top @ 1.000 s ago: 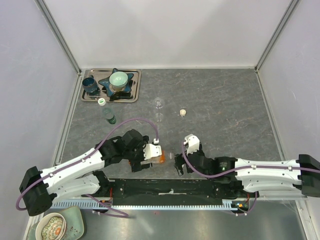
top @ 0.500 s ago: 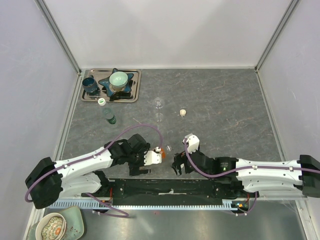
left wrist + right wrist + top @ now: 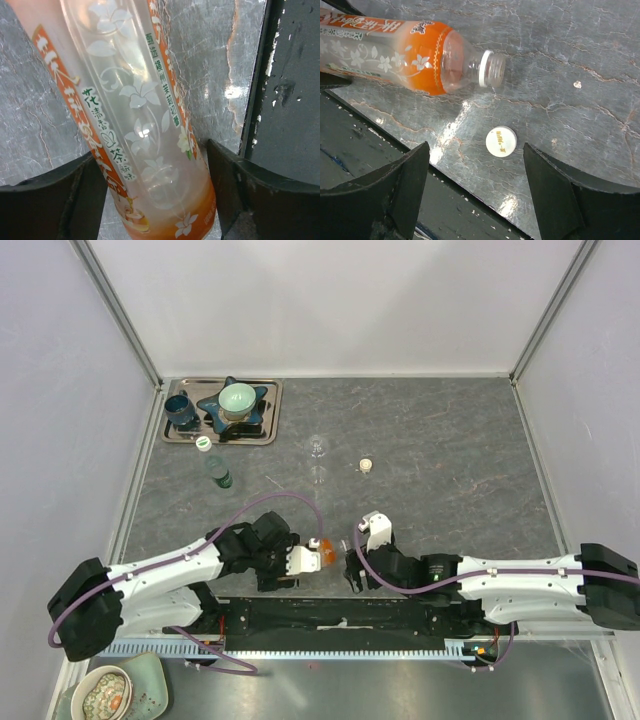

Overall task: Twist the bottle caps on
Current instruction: Pick up the plastic bottle at the center of the board.

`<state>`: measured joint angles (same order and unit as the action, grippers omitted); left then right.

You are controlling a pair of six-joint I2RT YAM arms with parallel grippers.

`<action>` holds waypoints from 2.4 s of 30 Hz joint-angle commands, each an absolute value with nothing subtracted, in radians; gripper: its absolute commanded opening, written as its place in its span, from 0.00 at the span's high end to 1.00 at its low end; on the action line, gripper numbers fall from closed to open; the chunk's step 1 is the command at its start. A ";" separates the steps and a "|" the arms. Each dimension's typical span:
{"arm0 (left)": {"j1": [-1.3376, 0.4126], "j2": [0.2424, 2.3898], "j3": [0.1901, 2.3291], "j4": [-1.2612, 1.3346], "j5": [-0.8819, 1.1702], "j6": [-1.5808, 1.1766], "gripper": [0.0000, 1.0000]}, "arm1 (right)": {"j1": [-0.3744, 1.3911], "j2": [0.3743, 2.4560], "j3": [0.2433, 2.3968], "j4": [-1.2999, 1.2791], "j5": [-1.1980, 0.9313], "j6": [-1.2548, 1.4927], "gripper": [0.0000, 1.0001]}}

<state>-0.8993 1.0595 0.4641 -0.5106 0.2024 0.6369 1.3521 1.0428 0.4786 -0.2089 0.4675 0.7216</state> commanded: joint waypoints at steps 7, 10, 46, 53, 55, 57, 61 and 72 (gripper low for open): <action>-0.884 1.029 0.440 -0.514 0.184 0.681 0.36 | 1.353 1.089 0.471 -0.126 0.453 0.729 0.18; -0.879 1.040 0.452 -0.554 0.160 0.658 0.38 | 1.358 1.101 0.469 -0.123 0.446 0.723 0.18; -0.815 0.910 0.423 -0.644 0.152 0.721 0.50 | 1.376 1.301 0.483 -0.133 0.577 0.762 0.46; -0.815 0.894 0.419 -0.649 0.158 0.724 0.52 | 1.391 1.348 0.524 -0.182 0.600 0.753 0.55; -0.815 0.891 0.425 -0.650 0.160 0.726 0.52 | 1.402 1.356 0.540 -0.201 0.613 0.749 0.58; -0.815 0.884 0.443 -0.650 0.160 0.727 0.53 | 1.408 1.361 0.560 -0.228 0.636 0.750 0.60; -0.815 0.861 0.529 -0.658 0.176 0.692 0.57 | 1.425 1.290 0.624 -0.290 0.664 0.726 0.67; -0.815 0.828 0.900 -0.701 0.244 0.551 0.60 | 1.427 0.893 1.076 -0.557 0.618 0.474 0.70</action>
